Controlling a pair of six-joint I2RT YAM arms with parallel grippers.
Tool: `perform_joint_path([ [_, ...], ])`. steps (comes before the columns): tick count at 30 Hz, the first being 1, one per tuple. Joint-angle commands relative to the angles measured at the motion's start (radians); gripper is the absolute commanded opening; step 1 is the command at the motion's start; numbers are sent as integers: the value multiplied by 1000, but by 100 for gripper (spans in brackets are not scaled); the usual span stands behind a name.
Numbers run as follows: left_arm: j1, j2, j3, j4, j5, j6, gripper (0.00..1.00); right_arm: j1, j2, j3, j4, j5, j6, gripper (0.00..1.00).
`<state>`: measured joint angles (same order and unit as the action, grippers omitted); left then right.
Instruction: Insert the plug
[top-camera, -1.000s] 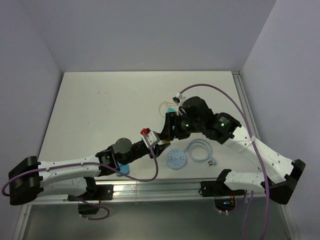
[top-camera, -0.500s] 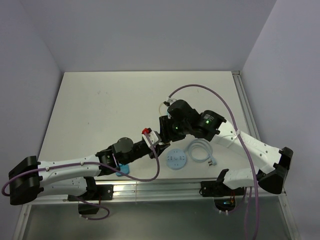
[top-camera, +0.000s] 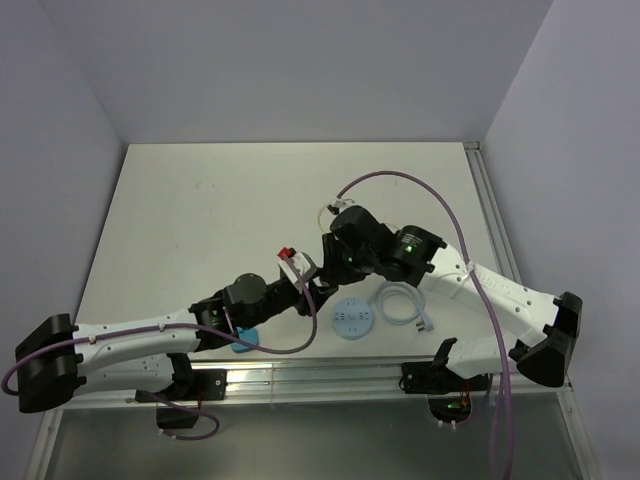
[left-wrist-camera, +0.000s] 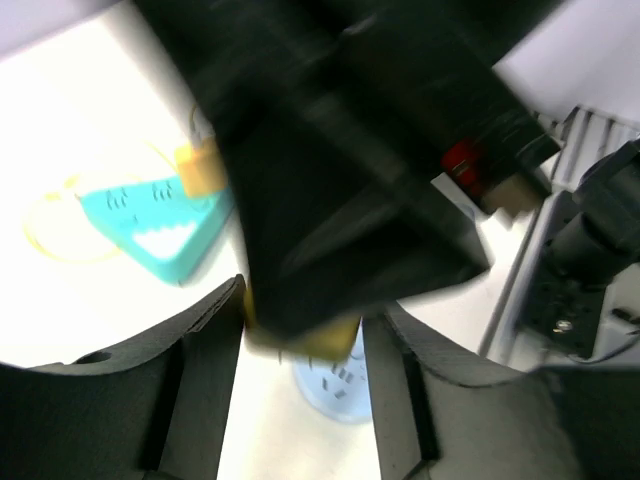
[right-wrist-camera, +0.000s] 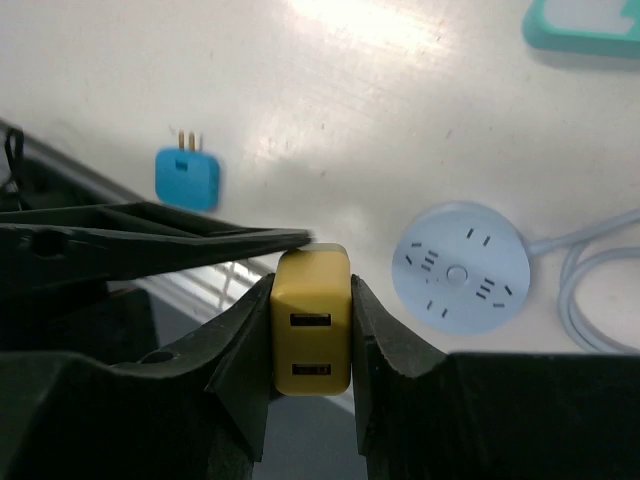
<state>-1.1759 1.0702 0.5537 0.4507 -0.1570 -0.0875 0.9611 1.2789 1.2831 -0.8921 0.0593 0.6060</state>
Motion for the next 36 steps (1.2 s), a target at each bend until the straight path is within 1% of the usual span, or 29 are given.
perform_joint_path([
  [1, 85, -97, -53, 42, -44, -185, 55, -54, -91, -114, 18, 41, 49, 0],
  [2, 108, -137, -73, 40, -23, -216, 55, -71, -110, -142, 44, 28, 54, 0],
  [4, 154, -170, -121, 16, -6, -290, 55, -119, -151, -215, 62, 5, 54, 0],
  [7, 186, -220, -164, -35, -12, -374, 56, -154, -182, -290, 74, 4, 61, 0],
  [10, 203, -237, -201, -27, 19, -431, 55, -176, -200, -349, 93, -6, 72, 0],
  [13, 213, -193, -198, -53, 17, -492, 52, -179, -201, -384, 97, 7, 84, 0],
  [14, 217, -150, -184, -61, 23, -509, 51, -180, -202, -393, 102, 28, 89, 0],
  [16, 243, -99, -173, -52, 83, -558, 48, -185, -201, -426, 108, 31, 89, 0],
  [17, 255, -45, -164, -41, 132, -587, 47, -188, -197, -447, 120, 22, 89, 0],
  [19, 262, 5, -163, -8, 171, -612, 45, -190, -193, -465, 136, 13, 95, 0],
  [23, 265, 120, -181, 110, 238, -667, 44, -182, -197, -511, 176, 7, 133, 0],
  [27, 266, 180, -184, 180, 290, -692, 44, -157, -199, -530, 180, 53, 158, 0],
  [36, 266, 278, -175, 244, 352, -730, 43, -124, -165, -545, 226, 106, 216, 0],
])
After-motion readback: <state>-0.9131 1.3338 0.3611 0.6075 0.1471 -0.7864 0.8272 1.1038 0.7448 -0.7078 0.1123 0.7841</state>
